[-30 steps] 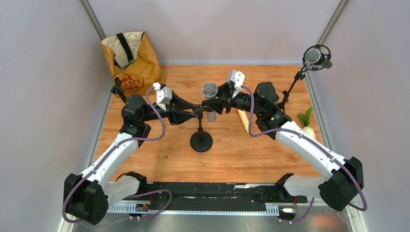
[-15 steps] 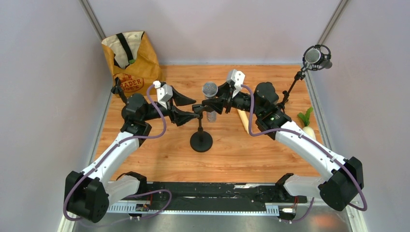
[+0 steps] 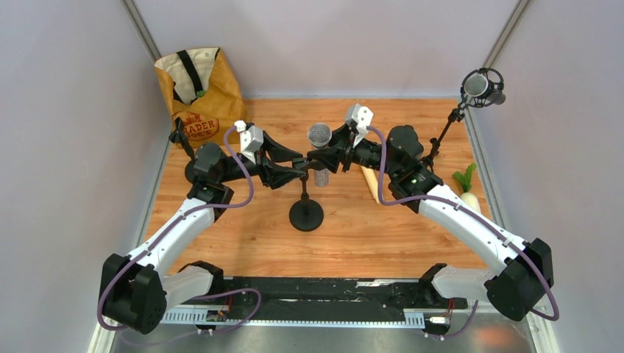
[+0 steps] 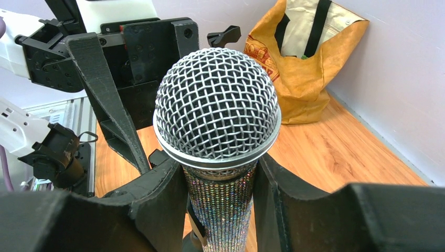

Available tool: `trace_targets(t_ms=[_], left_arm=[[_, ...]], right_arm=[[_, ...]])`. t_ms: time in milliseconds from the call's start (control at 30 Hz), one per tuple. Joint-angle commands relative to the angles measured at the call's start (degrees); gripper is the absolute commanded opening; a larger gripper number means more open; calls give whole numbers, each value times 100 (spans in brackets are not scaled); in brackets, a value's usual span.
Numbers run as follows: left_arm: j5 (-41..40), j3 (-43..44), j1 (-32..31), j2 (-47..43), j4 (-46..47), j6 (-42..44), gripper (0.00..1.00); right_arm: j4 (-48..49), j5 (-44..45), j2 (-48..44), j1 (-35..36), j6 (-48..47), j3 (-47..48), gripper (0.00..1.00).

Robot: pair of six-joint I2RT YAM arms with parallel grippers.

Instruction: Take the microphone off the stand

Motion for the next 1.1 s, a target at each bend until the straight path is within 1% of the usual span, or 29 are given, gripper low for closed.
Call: trace_targets(t_ms=[0, 100, 167, 200, 233, 300, 467, 633, 667, 767, 800, 967, 1067], left_arm=[[236, 102, -69, 39, 485, -246, 57], [245, 76, -87, 39, 485, -220, 47], [254, 32, -87, 30, 485, -194, 45], [263, 23, -87, 21, 485, -185, 42], [263, 6, -87, 21, 485, -176, 36], [263, -12, -78, 4, 485, -159, 33], [263, -56, -87, -22, 450, -97, 32], [219, -65, -87, -58, 161, 148, 20], [201, -74, -87, -58, 134, 175, 19], [184, -82, -87, -75, 55, 263, 19], [175, -74, -87, -75, 46, 289, 17], [122, -82, -78, -75, -7, 316, 16], [122, -74, -87, -75, -16, 307, 13]], right_arm=[[211, -38, -120, 54, 250, 61, 33], [211, -55, -120, 63, 233, 52, 33], [211, -90, -120, 63, 232, 52, 33], [211, -82, -111, 63, 232, 52, 33], [211, -90, -129, 63, 232, 52, 33], [211, -91, -129, 63, 224, 44, 33], [211, -108, -129, 63, 189, 17, 33], [211, -143, -173, 63, 136, -9, 33], [211, -152, -190, 63, 136, -9, 33], [211, -196, -208, 63, 127, -27, 33], [211, -213, -217, 63, 127, -27, 33], [211, -222, -225, 63, 109, -44, 33], [211, -240, -217, 63, 109, -44, 33]])
